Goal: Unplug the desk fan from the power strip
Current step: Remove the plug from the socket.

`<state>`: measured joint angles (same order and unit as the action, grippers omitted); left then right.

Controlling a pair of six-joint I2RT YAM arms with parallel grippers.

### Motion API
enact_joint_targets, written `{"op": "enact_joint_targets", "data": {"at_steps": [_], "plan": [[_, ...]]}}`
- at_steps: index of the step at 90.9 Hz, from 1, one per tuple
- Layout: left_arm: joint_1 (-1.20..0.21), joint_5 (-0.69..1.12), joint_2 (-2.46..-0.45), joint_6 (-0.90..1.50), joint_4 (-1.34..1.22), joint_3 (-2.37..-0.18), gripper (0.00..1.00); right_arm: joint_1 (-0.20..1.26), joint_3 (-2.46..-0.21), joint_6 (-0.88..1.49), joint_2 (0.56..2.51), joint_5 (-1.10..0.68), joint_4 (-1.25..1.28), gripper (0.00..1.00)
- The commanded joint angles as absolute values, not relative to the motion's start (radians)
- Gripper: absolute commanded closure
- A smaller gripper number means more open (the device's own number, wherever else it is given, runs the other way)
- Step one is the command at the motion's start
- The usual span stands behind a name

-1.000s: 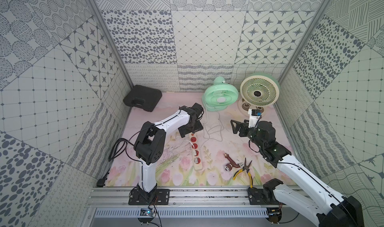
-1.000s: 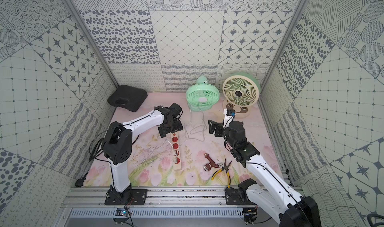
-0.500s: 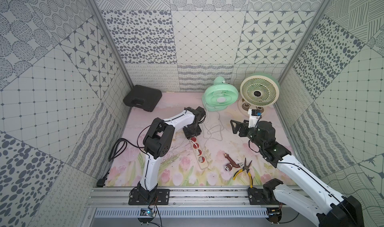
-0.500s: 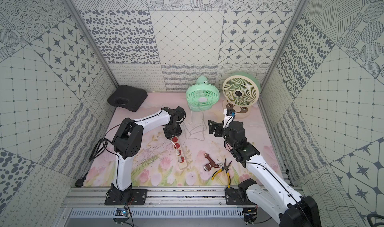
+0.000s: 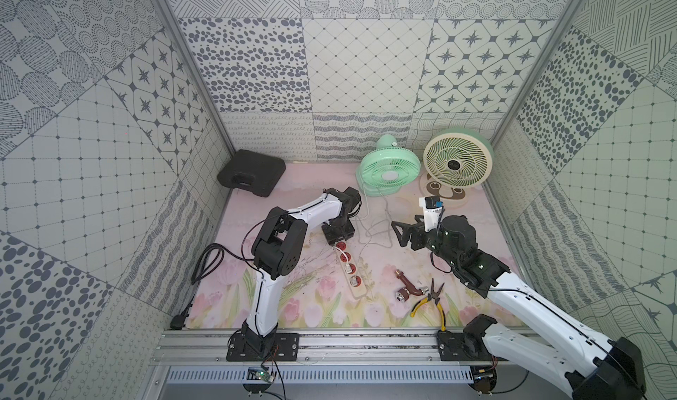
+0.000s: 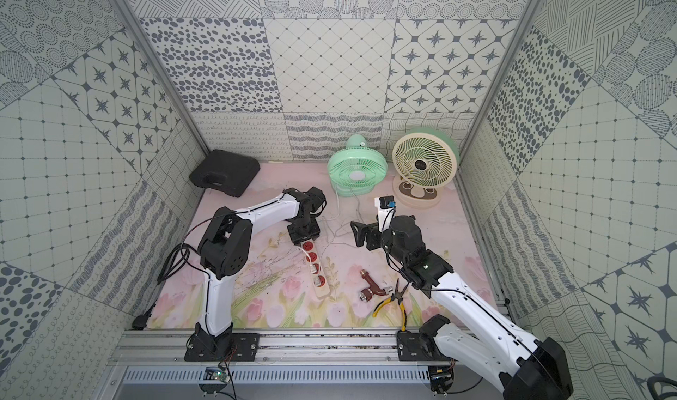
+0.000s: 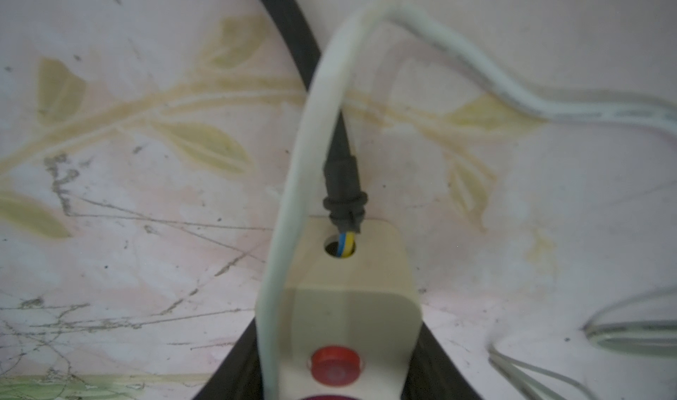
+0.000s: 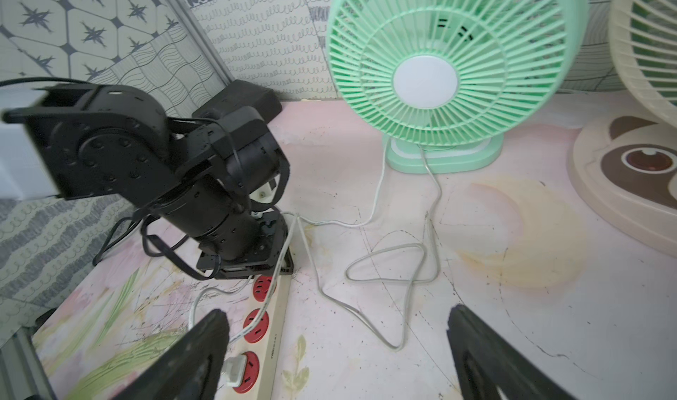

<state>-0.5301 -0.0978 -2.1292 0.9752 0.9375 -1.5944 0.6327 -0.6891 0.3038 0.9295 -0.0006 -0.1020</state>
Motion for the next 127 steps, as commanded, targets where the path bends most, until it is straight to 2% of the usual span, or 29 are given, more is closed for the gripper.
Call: {"op": "enact_joint_targets", "data": {"at_steps": [1,28,62,80,127], "plan": [[-0.517,-0.127,-2.157,1.032,0.955,-1.543,1.00,0.683,-0.724,0.237,0.935,-0.028,-0.130,0.03],[-0.521,-0.160,-2.149,1.105,1.023,-1.542,1.00,0.840,-0.738,0.297,1.013,-0.088,-0.231,0.06],[-0.519,-0.146,-2.226,1.076,1.070,-1.598,1.00,1.057,-0.781,0.366,1.334,0.005,-0.244,0.18],[-0.518,-0.163,-2.228,1.077,1.081,-1.597,1.00,1.077,-0.819,0.403,1.479,0.015,-0.220,0.33],[-0.516,-0.177,-2.233,1.096,1.088,-1.596,1.00,1.080,-0.847,0.448,1.576,0.035,-0.168,0.51]]}}
